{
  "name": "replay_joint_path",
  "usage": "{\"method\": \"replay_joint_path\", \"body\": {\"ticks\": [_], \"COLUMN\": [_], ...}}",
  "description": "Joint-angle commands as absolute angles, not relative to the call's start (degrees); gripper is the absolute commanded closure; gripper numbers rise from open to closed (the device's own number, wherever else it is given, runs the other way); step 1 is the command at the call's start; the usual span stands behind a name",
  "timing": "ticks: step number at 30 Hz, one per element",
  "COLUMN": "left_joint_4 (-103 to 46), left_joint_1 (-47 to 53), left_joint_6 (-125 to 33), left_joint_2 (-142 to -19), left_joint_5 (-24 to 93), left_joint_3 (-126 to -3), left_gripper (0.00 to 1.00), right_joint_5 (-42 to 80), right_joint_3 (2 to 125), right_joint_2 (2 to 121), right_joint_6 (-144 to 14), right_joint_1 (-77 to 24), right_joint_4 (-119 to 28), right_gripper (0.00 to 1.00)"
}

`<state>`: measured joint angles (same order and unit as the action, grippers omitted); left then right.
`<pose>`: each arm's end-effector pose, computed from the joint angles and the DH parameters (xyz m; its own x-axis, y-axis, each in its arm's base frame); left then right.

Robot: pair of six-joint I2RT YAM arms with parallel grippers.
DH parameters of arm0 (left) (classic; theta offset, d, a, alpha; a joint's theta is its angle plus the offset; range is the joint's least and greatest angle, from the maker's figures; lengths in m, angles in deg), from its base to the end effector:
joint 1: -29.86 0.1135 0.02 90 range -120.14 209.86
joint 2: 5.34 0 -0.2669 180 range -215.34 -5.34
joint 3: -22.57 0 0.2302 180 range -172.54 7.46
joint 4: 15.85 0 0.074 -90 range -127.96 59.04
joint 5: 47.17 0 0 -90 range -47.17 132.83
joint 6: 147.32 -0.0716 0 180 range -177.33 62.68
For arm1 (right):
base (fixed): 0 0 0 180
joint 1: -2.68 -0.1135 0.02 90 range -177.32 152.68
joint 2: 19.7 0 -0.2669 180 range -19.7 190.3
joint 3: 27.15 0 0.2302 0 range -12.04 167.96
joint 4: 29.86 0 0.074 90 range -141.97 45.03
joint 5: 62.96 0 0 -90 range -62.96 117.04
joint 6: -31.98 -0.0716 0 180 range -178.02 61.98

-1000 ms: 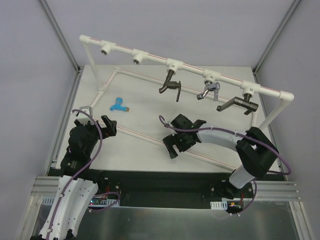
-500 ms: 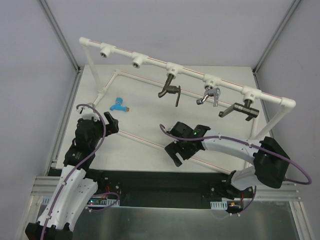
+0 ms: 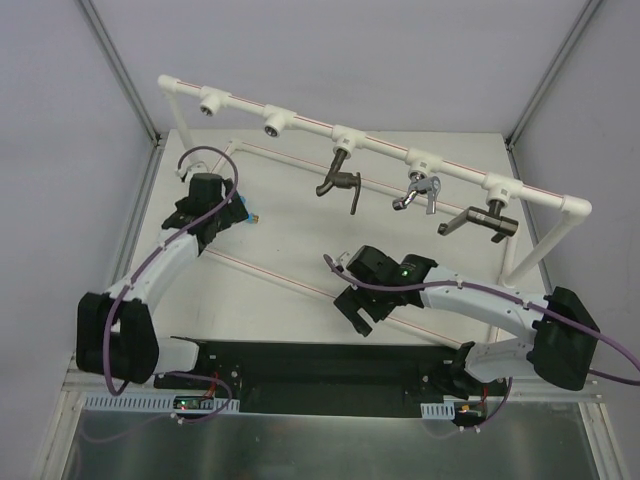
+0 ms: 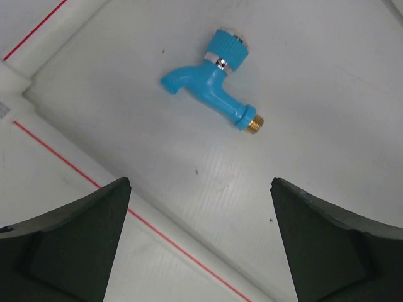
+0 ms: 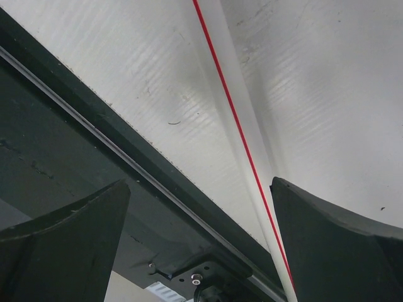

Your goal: Install the water faucets

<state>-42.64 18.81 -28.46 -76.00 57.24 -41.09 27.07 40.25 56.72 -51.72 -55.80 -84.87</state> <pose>0.2775 -0.0360 0.2576 -0.4697 -0.3846 -0.7947 -0.2787 0.9187 -0.2799 0.1299 0.2118 0.2059 -0.3736 -0.8191 -0.4352 -0.8988 0.4357 -0.0485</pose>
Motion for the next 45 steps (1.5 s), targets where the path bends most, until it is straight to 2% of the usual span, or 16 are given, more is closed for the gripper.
{"method": "replay_joint_path", "body": {"ticks": [1,5,11,16,19,22,24,27,31,32,34,35,37,45], "left_joint_4": [-41.33,-43.34,-48.25,-51.34,-53.1,-56.09,-56.53,-56.97,-57.32,-57.41,-57.41,-57.41,-57.41,-57.33], "left_joint_1": [20.97,24.14,25.2,25.37,25.37,25.29,25.29,25.29,25.2,25.2,25.11,25.11,24.85,21.69], "left_joint_6": [-32.35,-36.22,-41.32,-43.26,-43.61,-43.79,-43.88,-43.44,-41.77,-41.42,-40.02,-39.4,-37.47,-34.21], "left_joint_2": [-88.37,-99.89,-113.86,-120.21,-123.28,-125.49,-125.66,-125.14,-122.16,-121.28,-119.08,-116.46,-112.16,-97.12], "left_joint_5": [56.82,49.78,47.93,46.44,43.99,43.45,42.92,40.55,37.83,37.3,35.28,34.49,32.12,27.45], "left_joint_3": [-51.65,-60.9,-73.29,-79.45,-81.21,-83.59,-83.24,-82.01,-79.29,-77.8,-76.13,-74.29,-72.35,-60.75], "left_gripper": [0.12,0.22,0.26,0.29,0.36,0.38,0.38,0.44,0.65,0.73,0.81,0.9,0.98,1.0], "right_joint_5": [27.48,27.57,28.44,29.94,30.47,30.82,30.73,30.82,31.43,31.87,32.31,32.4,32.75,33.1], "right_joint_3": [38.15,37.01,38.06,38.41,38.32,38.76,39.11,39.9,41.31,41.48,41.84,41.75,41.4,42.19], "right_joint_2": [53.34,53.51,54.56,54.3,54.13,54.21,54.56,55.26,56.15,56.32,56.15,55.97,55.27,54.03], "right_joint_6": [-49.85,-50.46,-51.78,-52.13,-52.57,-52.84,-52.84,-52.75,-52.22,-52.05,-51.87,-51.7,-51.43,-48.71], "right_joint_1": [-56.47,-56.91,-58.76,-59.72,-59.81,-59.9,-59.99,-60.25,-61.13,-61.3,-61.66,-61.74,-62.18,-64.46], "right_joint_4": [-83.56,-81.97,-82.15,-83.11,-83.11,-83.29,-83.2,-82.85,-82.5,-82.15,-81.45,-80.23,-78.64,-71.52], "right_gripper": [0.02,0.02,0.02,0.02,0.02,0.02,0.02,0.02,0.02,0.02,0.02,0.02,0.01,0.01]}}
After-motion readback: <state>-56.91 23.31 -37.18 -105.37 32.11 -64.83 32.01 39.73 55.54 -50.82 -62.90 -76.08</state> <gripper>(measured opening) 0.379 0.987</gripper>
